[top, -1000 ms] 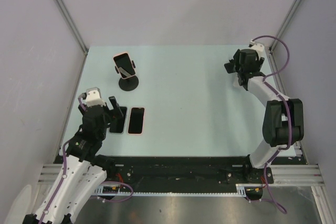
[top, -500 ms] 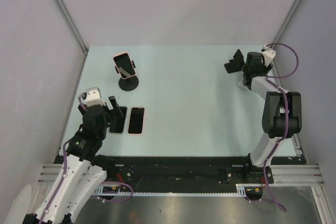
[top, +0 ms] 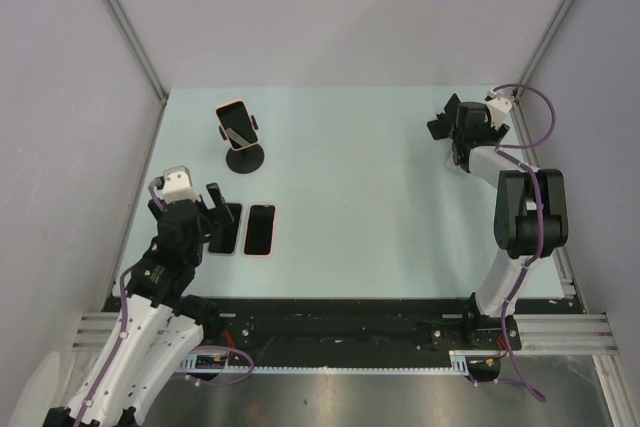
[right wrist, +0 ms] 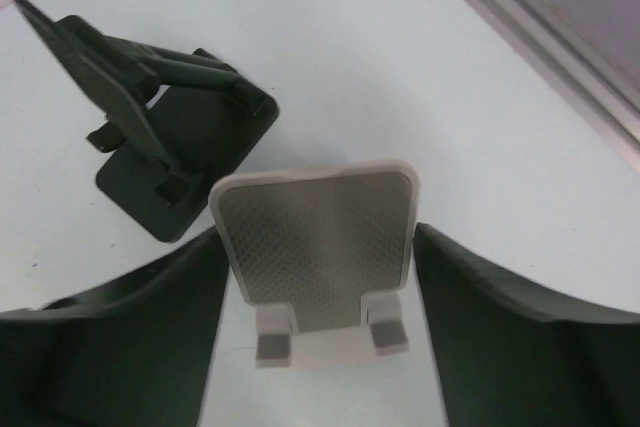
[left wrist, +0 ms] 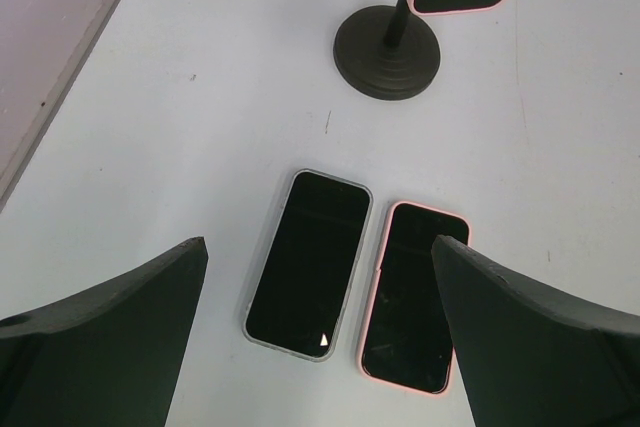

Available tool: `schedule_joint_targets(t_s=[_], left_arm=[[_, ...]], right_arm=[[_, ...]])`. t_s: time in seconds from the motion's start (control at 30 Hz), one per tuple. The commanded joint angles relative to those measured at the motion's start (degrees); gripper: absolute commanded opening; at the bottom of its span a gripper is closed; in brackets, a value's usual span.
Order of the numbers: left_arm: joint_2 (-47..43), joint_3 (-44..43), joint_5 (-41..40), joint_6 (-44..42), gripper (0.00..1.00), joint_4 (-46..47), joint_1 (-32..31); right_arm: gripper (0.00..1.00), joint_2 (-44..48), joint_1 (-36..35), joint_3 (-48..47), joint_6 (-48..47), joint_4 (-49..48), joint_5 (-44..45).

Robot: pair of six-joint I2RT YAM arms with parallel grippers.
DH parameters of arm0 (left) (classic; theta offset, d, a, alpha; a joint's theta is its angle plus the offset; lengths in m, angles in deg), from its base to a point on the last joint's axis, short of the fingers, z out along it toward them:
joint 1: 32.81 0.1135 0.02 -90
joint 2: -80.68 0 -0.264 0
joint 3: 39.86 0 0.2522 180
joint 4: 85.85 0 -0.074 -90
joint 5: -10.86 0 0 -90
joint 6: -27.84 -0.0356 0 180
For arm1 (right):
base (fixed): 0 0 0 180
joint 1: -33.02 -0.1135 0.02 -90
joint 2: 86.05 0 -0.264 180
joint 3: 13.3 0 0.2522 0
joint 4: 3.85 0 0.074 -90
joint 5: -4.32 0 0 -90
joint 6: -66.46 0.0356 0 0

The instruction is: Remove the phone from the phone stand

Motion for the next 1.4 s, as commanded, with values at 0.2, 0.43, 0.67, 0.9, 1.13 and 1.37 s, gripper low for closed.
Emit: schedule_joint_targets(t_s=[0.2, 0.43, 0.67, 0.9, 1.13, 1.37], left_arm=[[5.27, -2.34, 1.09, 6.36, 1.00, 2.14, 0.44], [15.91, -9.72, 0.92, 9.71, 1.00, 2.40, 0.44], [29.70, -19.91, -1.01, 11.82, 1.00, 2.49, 0.44], [43.94, -35.28, -4.44, 11.82, 1.00, 2.58, 0.44], [57.03, -47.43, -10.93, 13.04, 1.00, 2.84, 0.35], [66.70, -54.98, -18.23, 15.15, 1.00, 3.10, 0.44]], right_arm=[[1.00, 6.96, -2.35, -0.68, -0.16, 3.50, 4.00], [1.00, 16.45, -3.13, -0.24, -0.25, 11.50, 3.04], [1.00, 30.94, -5.24, 9.40, 0.72, 12.22, -3.37], [1.00, 44.05, -10.16, 18.73, 0.19, 13.26, -9.70], [1.00, 51.96, -12.45, 23.75, 0.28, 16.25, -14.97], [1.00, 56.53, -12.45, 25.69, -0.77, 18.80, -18.58]])
